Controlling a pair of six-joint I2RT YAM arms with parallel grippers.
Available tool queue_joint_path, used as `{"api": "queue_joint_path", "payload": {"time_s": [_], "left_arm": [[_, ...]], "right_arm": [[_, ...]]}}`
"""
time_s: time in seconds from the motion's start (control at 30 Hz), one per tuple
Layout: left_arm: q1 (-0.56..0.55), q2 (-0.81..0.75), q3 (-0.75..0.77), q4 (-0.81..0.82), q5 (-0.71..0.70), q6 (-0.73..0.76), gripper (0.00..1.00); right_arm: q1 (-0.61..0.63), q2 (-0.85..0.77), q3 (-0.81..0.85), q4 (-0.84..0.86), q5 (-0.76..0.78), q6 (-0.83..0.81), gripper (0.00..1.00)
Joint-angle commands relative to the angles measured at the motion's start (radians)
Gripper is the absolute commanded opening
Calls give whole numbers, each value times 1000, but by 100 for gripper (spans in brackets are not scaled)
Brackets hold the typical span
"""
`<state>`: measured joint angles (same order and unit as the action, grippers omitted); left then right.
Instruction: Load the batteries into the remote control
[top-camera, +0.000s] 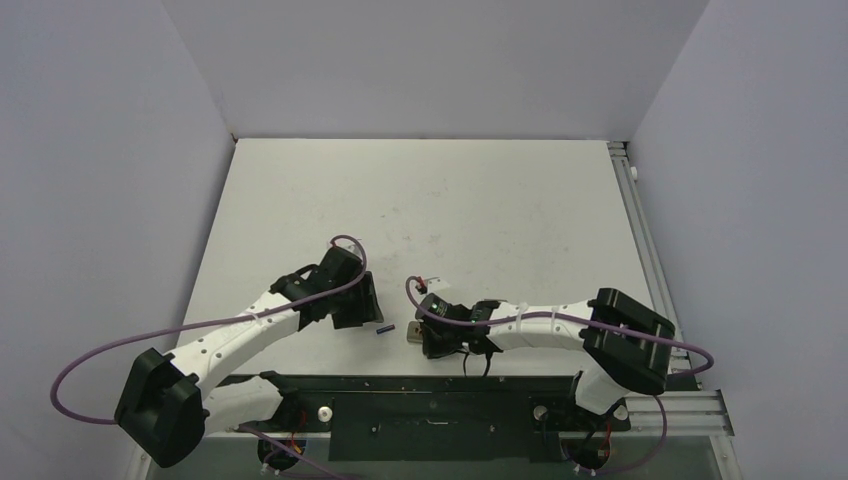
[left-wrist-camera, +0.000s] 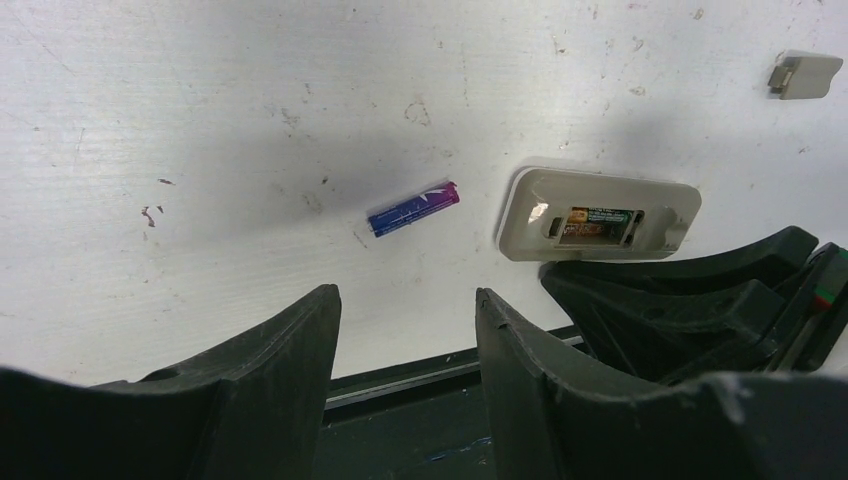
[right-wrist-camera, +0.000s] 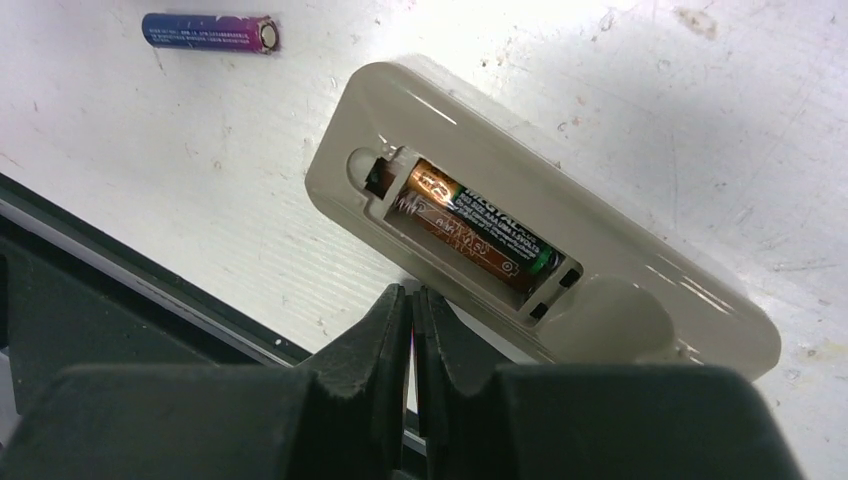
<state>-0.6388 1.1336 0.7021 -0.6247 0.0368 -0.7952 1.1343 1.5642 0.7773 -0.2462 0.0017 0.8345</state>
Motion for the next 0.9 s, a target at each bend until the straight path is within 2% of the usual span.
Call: {"api": "queue_joint_path", "payload": {"time_s": [0.0, 0.13, 0.33, 0.53, 0.77, 0.87], "left_arm": [[20, -31, -11, 39, 27, 19, 49], [30, -43, -22, 44, 32, 11, 49], [41, -41, -39, 75, 48, 2, 48], [46, 12, -47, 140, 79, 4, 40], [53, 101, -34, 196, 55, 10, 24], [53, 141, -23, 205, 53, 11, 21]], "right_arm": [[2, 29, 40, -43, 72, -23, 9], [4, 11, 82, -73, 78, -64, 10], [4, -10, 148, -105, 80, -101, 21], [5, -14, 159, -95, 69, -94, 24], [10, -47, 120, -79, 70, -80, 25], [10, -63, 101, -76, 72, -73, 25]]}}
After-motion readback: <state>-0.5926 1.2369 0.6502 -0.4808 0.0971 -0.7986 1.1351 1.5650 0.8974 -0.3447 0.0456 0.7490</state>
